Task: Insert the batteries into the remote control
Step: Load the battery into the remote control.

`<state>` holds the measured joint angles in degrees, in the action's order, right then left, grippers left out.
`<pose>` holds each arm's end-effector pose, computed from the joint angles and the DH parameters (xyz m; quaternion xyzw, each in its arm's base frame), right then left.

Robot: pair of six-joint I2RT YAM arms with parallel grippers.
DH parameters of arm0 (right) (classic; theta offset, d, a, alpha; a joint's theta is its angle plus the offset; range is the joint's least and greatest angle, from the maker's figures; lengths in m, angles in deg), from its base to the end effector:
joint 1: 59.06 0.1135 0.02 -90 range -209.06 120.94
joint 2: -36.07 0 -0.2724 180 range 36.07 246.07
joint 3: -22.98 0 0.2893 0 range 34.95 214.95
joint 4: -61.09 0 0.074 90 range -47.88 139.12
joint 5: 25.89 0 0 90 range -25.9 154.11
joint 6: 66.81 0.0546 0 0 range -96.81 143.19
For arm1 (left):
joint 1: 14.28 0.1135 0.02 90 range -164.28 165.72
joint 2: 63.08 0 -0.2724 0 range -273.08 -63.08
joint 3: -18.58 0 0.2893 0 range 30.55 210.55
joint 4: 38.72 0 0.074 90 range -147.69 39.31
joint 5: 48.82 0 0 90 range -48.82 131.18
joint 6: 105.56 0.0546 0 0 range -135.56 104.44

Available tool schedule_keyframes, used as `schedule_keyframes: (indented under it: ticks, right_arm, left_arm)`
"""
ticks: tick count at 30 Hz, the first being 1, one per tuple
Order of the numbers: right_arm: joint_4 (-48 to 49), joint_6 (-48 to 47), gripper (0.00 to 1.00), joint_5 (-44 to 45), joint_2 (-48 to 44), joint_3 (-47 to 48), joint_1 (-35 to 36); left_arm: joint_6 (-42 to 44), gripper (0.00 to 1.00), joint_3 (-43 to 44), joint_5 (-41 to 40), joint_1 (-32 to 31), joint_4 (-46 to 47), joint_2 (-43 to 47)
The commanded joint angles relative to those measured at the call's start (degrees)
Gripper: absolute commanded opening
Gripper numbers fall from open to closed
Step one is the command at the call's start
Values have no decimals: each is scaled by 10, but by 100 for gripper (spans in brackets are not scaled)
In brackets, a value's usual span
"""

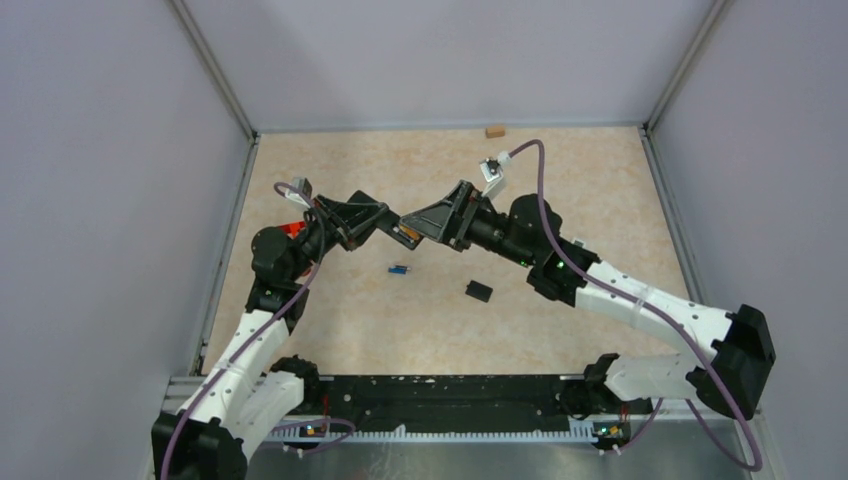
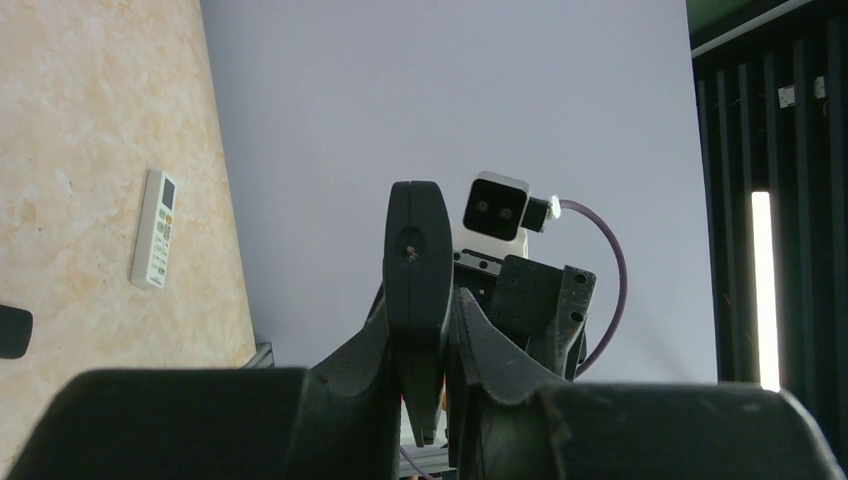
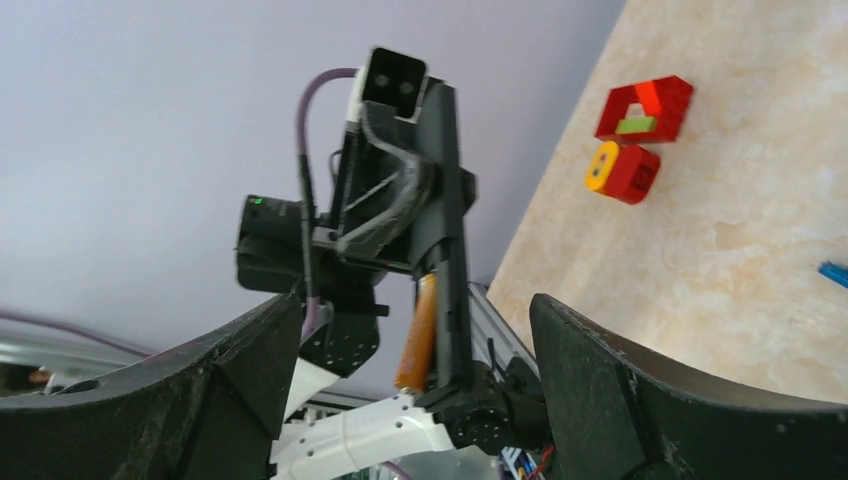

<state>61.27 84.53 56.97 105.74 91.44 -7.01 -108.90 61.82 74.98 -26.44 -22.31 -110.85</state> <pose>0.2054 0.2745 0.3605 0.0142 0.7132 0.6089 0.3469 0.2303 -0.0807 0.3169 -0.2209 0.6047 -0.7023 0.3039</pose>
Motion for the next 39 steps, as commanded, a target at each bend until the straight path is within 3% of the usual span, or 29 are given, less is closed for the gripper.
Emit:
schedule_keyframes:
  ticks: [1, 5, 8, 17, 29, 39]
  right_arm:
    - [84, 9, 83, -25, -34, -25, -2]
    - [167, 21, 69, -42, -42, -76, -2]
    - [221, 31, 65, -47, -42, -99, -1]
    - [236, 33, 59, -44, -36, -105, -1]
    - [269, 41, 36, -53, -12, -101, -2]
    - [263, 49, 26, -51, 7, -89, -2]
  left_arm:
    - [-12, 0, -7, -2, -2, 41, 0]
    - [-43, 0, -9, 8, -2, 62, -1]
    - [-53, 0, -12, 9, -2, 68, 3]
    - [-64, 0, -10, 11, -2, 75, 0]
    - [-64, 0, -7, 14, -2, 74, 0]
    - [-57, 0, -2, 22, -4, 76, 2]
